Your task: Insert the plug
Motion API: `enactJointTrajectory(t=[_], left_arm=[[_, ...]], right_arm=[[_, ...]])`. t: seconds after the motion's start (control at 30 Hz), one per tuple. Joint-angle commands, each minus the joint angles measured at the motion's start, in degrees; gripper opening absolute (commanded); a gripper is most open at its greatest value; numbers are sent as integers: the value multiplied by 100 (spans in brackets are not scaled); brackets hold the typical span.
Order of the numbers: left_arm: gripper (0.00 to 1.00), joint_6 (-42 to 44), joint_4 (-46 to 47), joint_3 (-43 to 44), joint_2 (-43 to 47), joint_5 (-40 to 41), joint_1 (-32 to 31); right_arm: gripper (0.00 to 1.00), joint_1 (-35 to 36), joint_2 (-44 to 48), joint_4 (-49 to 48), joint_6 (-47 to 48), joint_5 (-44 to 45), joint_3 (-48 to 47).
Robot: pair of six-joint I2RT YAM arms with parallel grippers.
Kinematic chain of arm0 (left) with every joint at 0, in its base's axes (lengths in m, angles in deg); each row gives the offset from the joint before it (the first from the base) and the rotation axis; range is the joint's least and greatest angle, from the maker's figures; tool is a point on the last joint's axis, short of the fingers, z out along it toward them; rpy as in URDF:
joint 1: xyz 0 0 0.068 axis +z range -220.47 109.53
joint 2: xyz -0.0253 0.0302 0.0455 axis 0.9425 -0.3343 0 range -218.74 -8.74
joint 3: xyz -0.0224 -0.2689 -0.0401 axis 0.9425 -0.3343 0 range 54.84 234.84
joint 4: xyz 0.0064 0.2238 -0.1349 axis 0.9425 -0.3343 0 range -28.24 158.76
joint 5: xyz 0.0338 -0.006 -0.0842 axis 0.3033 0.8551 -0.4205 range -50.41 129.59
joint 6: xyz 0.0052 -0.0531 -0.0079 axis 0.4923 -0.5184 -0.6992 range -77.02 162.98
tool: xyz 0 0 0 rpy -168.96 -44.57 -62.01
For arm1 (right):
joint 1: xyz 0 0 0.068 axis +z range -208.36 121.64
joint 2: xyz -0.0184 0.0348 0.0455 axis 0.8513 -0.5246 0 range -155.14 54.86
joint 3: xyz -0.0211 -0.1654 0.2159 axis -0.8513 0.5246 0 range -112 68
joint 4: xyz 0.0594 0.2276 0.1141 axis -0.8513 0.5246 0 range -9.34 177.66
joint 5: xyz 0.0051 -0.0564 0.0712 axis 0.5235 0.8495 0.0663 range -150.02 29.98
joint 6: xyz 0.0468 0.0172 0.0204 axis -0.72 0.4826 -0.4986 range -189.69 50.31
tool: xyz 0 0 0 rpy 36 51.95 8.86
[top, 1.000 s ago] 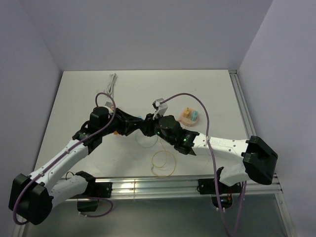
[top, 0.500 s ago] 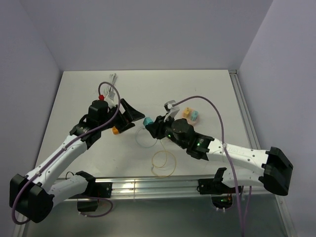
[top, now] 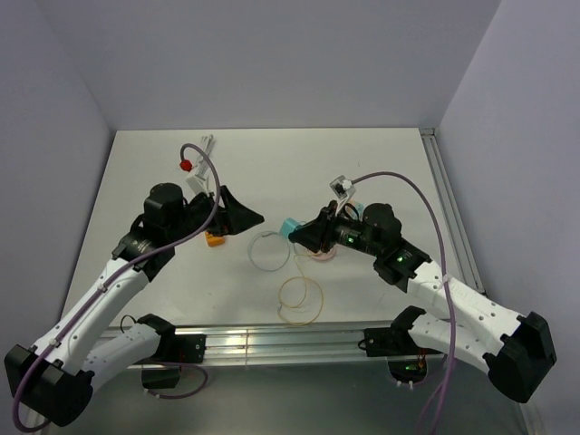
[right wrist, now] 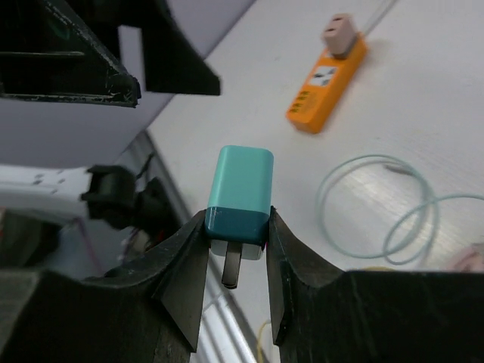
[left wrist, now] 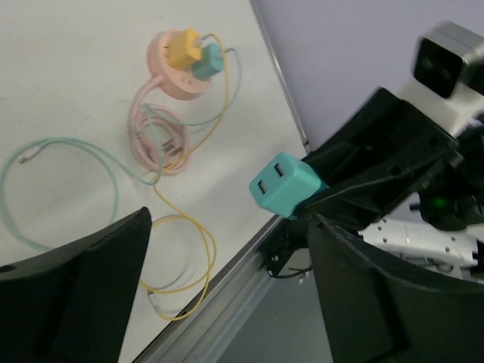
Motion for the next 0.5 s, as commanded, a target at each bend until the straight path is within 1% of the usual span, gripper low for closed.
enactJointTrajectory(t=[0.0, 0.03, 0.07, 0.2, 0.23, 0.3, 0.33, 0.43, 0.47], left_arm=[[92, 474, 722, -35, 168, -979, 7], [95, 431, 828, -105, 177, -1095, 7], [96, 404, 908, -105, 186, -1192, 15], [91, 62, 1610, -298, 98, -1640, 7], [85, -95, 1908, -403, 81, -1815, 15], [76, -193, 2103, -483, 19, -1939, -2], [68, -228, 2156, -518, 10, -1983, -2], [56, -211, 2200, -554, 54, -2001, -37], [55, -211, 2218, -554, 45, -2071, -46]], right_arm=[[0, -320, -87, -559, -336, -2174, -42], [0, -329, -201, -699, -355, -2411, -85], [0, -329, -254, -761, -390, -2718, -103], [0, -320, -404, -1183, -653, -3239, -121], [0, -329, -439, -1340, -689, -3283, -130], [0, -321, -475, -1438, -837, -3318, -139], [0, -329, -483, -1578, -891, -3310, -147], [0, -329, -536, -1772, -1058, -3257, -156], [0, -321, -545, -1790, -1067, -3257, -165]])
